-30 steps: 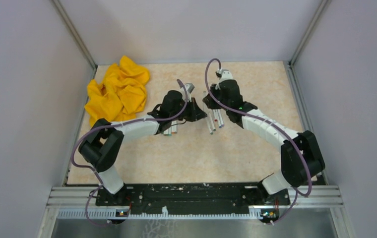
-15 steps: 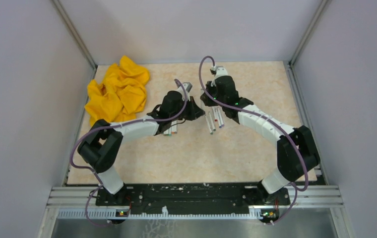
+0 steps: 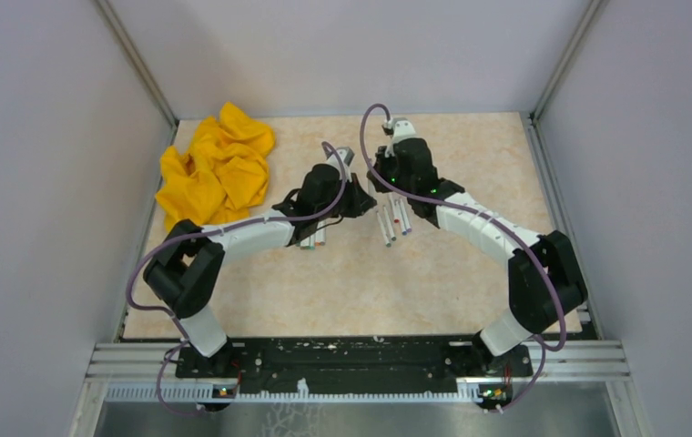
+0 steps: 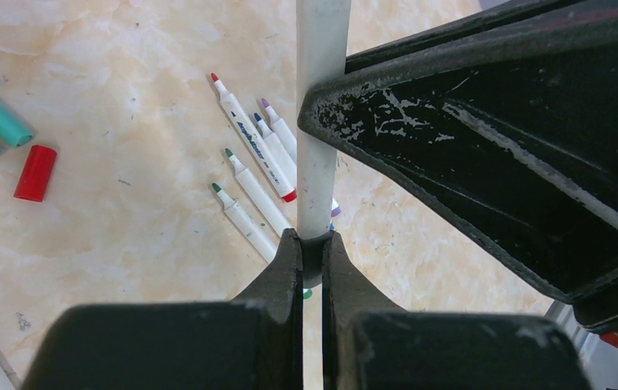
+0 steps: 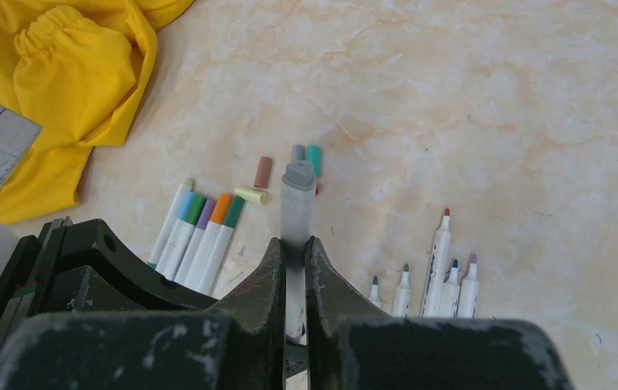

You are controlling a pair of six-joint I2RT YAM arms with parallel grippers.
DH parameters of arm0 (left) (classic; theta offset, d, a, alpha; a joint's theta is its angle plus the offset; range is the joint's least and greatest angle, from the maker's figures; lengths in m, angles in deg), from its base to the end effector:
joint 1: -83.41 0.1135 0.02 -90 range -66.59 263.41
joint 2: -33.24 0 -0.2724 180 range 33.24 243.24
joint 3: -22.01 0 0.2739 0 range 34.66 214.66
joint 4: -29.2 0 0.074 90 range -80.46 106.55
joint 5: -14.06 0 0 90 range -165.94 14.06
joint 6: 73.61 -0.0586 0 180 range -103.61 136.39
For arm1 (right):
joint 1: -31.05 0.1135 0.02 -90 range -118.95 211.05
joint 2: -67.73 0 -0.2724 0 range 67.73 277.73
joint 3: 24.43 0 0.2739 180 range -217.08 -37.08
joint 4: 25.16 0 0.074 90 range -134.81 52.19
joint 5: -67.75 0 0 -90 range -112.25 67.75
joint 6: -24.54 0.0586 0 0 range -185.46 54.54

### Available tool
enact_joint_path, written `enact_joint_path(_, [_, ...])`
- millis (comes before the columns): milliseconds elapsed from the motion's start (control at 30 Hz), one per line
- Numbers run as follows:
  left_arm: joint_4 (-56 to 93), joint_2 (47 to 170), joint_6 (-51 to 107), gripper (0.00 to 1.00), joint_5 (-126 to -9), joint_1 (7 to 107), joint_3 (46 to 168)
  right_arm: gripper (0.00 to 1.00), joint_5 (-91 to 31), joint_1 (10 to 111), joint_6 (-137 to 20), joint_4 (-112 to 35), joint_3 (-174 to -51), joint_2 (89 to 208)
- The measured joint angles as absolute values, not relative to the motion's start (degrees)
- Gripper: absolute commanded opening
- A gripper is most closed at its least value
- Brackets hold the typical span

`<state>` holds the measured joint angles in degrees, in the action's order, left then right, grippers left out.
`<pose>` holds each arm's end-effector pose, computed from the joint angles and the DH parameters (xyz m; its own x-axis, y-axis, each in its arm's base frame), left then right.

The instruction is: Open the pen caps

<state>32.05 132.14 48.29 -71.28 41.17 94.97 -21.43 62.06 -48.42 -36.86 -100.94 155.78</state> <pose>0.3153 -0.2928 0.2109 -0.6298 -0.1396 -0.7641 0.4624 0.7231 -0.5132 0.3441 0.2058 0.2786 -0.4710 0.0588 -0.8802 -0.3826 0.8854 0.2639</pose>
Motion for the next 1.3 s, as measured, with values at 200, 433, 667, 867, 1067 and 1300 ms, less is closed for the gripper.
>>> enact_joint_path(200, [31.13, 132.73, 48.29, 0.0, -73.0, 40.49, 95.83, 0.0, -20.99, 62.08, -50.13, -36.73, -100.92, 155.78])
enact_joint_path(433, [32.34, 132.7, 48.27, 0.0, -74.78, 39.6, 94.8, 0.0, -20.75, 62.17, -50.68, -37.23, -100.94, 155.78])
enact_joint_path(667, [38.98, 131.92, 47.33, 0.0, -74.88, 39.25, 89.55, 0.0, -22.57, 61.77, -49.19, -41.91, -103.78, 157.29])
enact_joint_path(867, [31.66, 132.7, 45.1, 0.0, -69.42, 35.95, 81.77, 0.0, -19.42, 58.45, -48.75, -31.03, -114.08, 158.25])
enact_joint_path(1067, [30.28, 132.24, 44.21, 0.0, -68.83, 35.01, 80.68, 0.0, -18.59, 57.93, -48.73, -26.09, -116.2, 157.84])
enact_joint_path(1300, [30.3, 128.35, 44.95, 0.0, -72.17, 35.03, 80.68, 0.45, -17.34, 57.93, -48.97, -28.88, -106.32, 152.61])
